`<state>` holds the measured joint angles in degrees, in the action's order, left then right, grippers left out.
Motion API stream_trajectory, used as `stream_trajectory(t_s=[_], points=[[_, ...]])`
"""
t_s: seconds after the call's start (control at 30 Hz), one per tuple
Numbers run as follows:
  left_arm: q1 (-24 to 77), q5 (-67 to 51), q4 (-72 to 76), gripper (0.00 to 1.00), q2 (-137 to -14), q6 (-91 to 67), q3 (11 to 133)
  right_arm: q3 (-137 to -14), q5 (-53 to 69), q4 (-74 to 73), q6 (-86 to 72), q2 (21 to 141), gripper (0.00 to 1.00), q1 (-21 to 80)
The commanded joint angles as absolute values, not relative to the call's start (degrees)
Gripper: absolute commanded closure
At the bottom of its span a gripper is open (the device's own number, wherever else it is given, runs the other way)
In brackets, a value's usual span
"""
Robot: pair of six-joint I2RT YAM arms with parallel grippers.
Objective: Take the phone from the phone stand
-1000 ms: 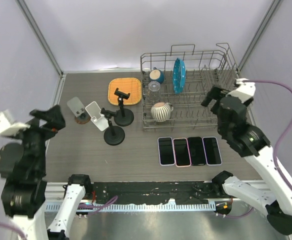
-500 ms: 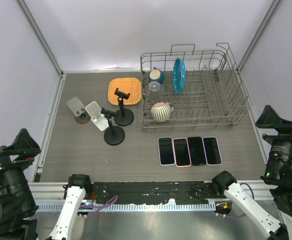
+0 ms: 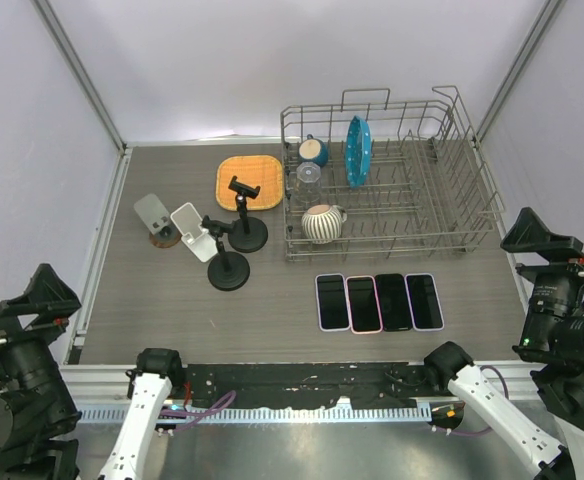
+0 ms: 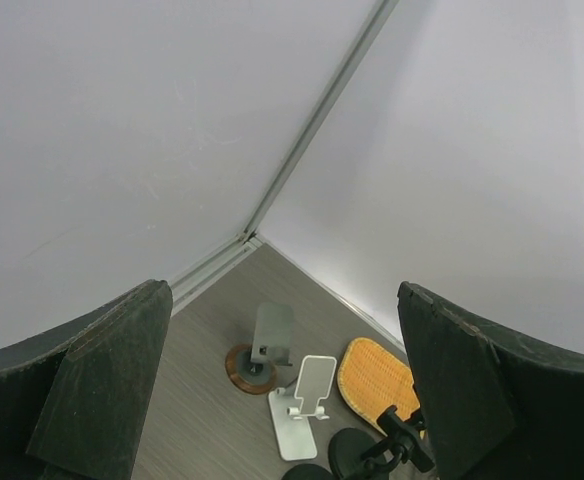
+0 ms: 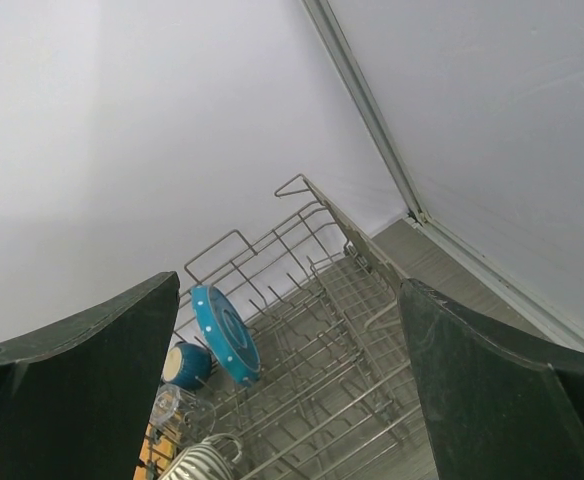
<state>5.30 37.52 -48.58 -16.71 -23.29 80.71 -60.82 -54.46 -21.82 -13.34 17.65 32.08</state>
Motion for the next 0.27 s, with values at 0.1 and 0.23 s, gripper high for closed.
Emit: stream_trajectory(t_s=[0.1,0.23], points=[[6.06,38.93,-44.65,0.0,-15.91,-21.36,78.4,-60.03,-55.37,-19.16,-11.95,18.81,0.04,31.91],[6.24,39.64,-43.33,0.0,-15.03,-21.01,76.82,-59.94,-55.46,-19.16,-11.78,18.99,0.04,31.99]])
